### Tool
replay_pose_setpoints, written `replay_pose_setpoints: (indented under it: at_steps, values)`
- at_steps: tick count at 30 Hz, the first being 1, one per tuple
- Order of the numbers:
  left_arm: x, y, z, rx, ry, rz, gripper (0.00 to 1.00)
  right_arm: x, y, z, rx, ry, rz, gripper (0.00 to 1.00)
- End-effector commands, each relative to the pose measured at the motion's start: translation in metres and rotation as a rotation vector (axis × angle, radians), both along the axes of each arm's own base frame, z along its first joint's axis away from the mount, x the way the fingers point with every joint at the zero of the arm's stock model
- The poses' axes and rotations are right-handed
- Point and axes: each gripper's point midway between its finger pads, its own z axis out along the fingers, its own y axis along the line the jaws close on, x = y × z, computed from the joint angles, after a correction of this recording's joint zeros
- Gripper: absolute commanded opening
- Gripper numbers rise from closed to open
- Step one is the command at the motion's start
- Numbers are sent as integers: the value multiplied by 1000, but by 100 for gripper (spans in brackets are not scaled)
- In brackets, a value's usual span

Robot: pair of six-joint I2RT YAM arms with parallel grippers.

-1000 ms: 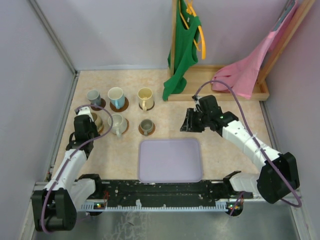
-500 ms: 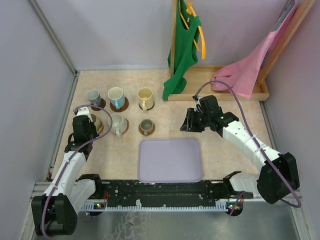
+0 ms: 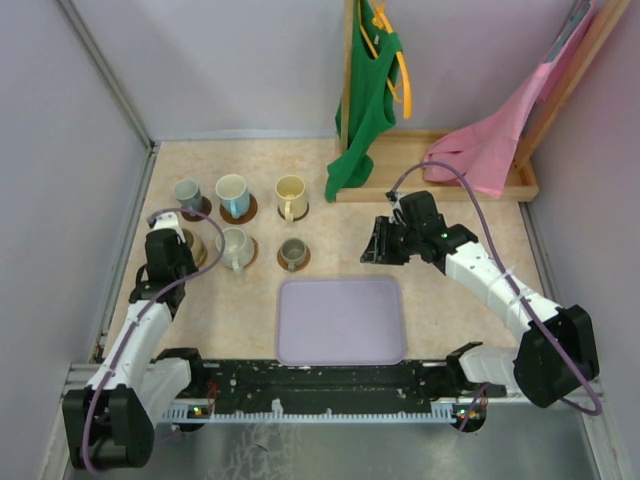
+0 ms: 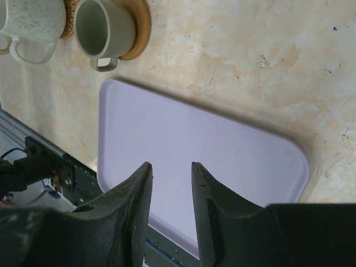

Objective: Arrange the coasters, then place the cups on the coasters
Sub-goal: Place the cup on the coaster, then reset both arms

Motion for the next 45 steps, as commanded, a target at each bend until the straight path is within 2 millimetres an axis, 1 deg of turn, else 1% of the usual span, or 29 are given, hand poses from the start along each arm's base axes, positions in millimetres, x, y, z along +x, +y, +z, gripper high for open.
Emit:
replay_pose_setpoints:
  at_steps: [1, 7, 12, 14, 15, 17, 20, 22, 23, 27, 28, 29, 30, 31, 32, 33, 35, 36, 37, 40, 45]
  values:
    - [8, 4, 27, 12, -76, 9, 38, 9, 2, 16, 39, -56, -6, 35]
    - [6, 2, 43, 7, -113, 3, 46, 8, -2, 16, 22, -64, -14, 35]
    - [9, -6, 59, -17, -159, -41, 52, 10, -4, 18, 13, -73, -23, 37]
    - [12, -13, 64, -43, -172, -65, 60, 11, -4, 20, 13, -76, -25, 38]
    - [13, -15, 66, -59, -175, -69, 62, 11, -4, 21, 10, -76, -27, 39]
    - [15, -19, 70, -86, -176, -73, 63, 12, -5, 23, 5, -79, -30, 44]
    - [16, -22, 79, -110, -191, -77, 63, 14, -5, 28, 4, -91, -31, 48]
    - [17, -24, 84, -123, -211, -81, 70, 16, -5, 31, 1, -98, -30, 50]
    - [18, -25, 87, -128, -220, -82, 71, 16, -5, 33, 2, -103, -30, 51]
    - [22, -31, 93, -166, -230, -98, 75, 23, -2, 43, 15, -137, -27, 52]
    - [23, -31, 94, -170, -231, -95, 79, 25, -1, 46, 21, -145, -27, 53]
    - [23, -31, 94, -176, -228, -88, 81, 26, 1, 49, 29, -153, -25, 55]
    - [23, -32, 93, -181, -218, -86, 81, 28, 2, 52, 36, -163, -23, 67]
    - [24, -32, 93, -189, -213, -83, 81, 29, 5, 57, 49, -174, -16, 74]
    - [24, -33, 92, -196, -206, -84, 81, 30, 7, 60, 61, -180, -10, 80]
    - [24, -34, 92, -204, -203, -82, 82, 32, 9, 63, 71, -187, -8, 82]
    - [25, -36, 93, -218, -204, -87, 82, 35, 11, 68, 79, -201, -6, 83]
    - [25, -37, 93, -224, -203, -89, 98, 37, 12, 70, 80, -206, -9, 83]
    - [25, -38, 94, -229, -205, -94, 100, 39, 12, 72, 77, -214, -11, 84]
    - [25, -42, 97, -238, -213, -111, 100, 44, 16, 83, 91, -258, 0, 84]
    - [22, -51, 97, -279, -205, -133, 100, 47, 32, 103, 123, -345, 34, 84]
